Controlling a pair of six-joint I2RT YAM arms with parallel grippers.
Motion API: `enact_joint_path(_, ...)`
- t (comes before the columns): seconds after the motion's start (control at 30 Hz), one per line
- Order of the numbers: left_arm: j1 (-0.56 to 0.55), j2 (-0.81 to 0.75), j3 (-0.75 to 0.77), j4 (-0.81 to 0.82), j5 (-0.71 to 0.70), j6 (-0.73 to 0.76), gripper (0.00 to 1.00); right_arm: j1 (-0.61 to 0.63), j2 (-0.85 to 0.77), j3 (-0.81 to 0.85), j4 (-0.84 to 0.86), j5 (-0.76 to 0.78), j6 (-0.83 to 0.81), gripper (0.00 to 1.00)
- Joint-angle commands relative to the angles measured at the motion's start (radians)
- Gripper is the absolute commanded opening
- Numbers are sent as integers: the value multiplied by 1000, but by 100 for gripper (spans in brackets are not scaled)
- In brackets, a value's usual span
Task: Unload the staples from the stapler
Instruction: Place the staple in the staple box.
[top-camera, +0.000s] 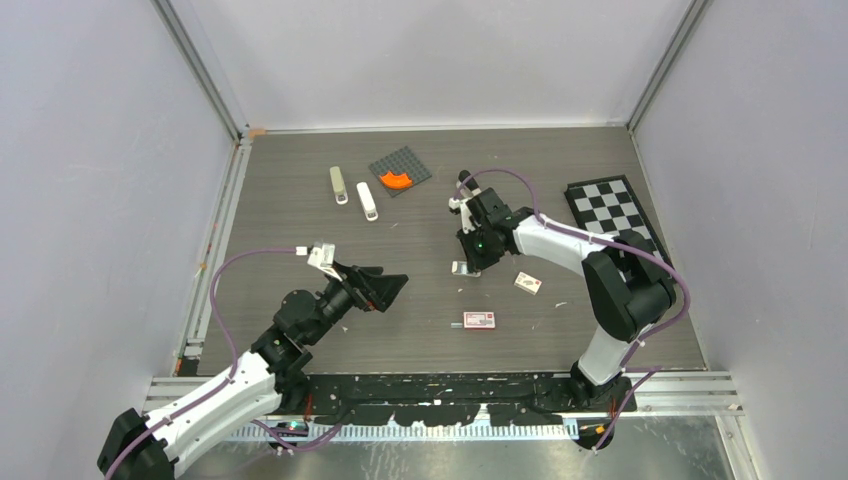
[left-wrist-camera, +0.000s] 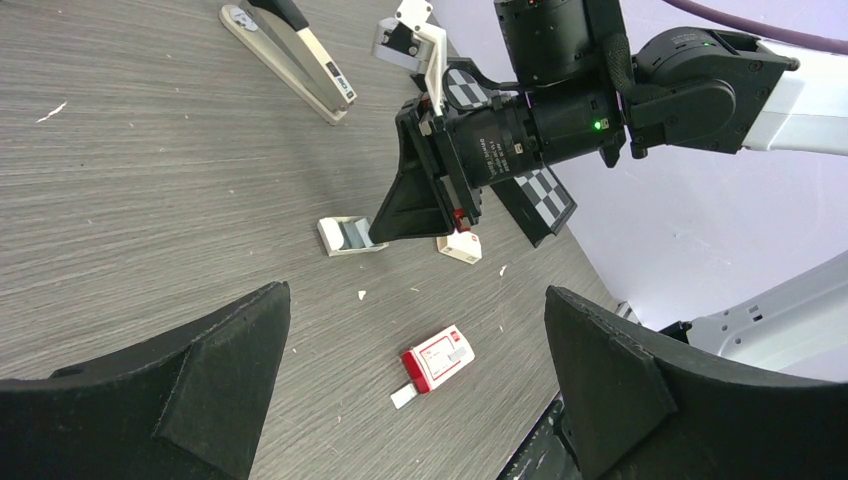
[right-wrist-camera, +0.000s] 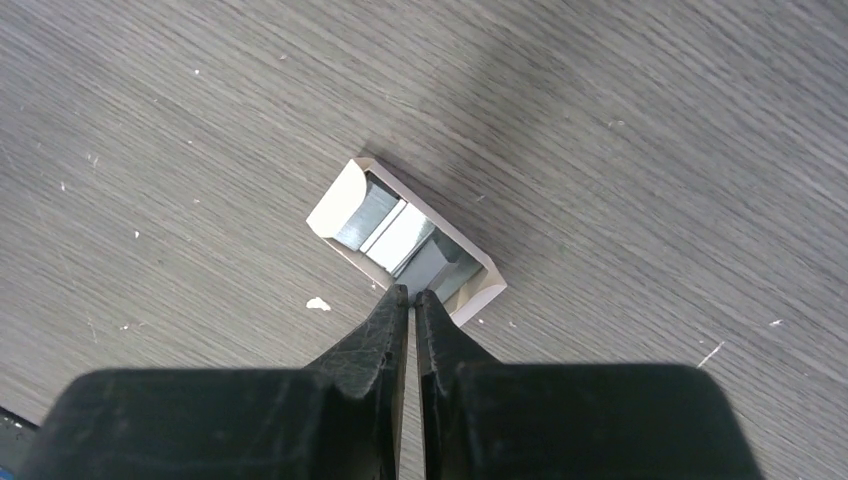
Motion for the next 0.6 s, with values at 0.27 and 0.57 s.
enact_joint_path(0.27, 2, -9, 4, 26, -11, 8, 100, -39, -87, 46, -21, -43, -44, 15)
enact_joint_path(0.57, 2, 0, -2, 39, -7, 1, 100, -42, -76, 58, -12, -162, -86, 15)
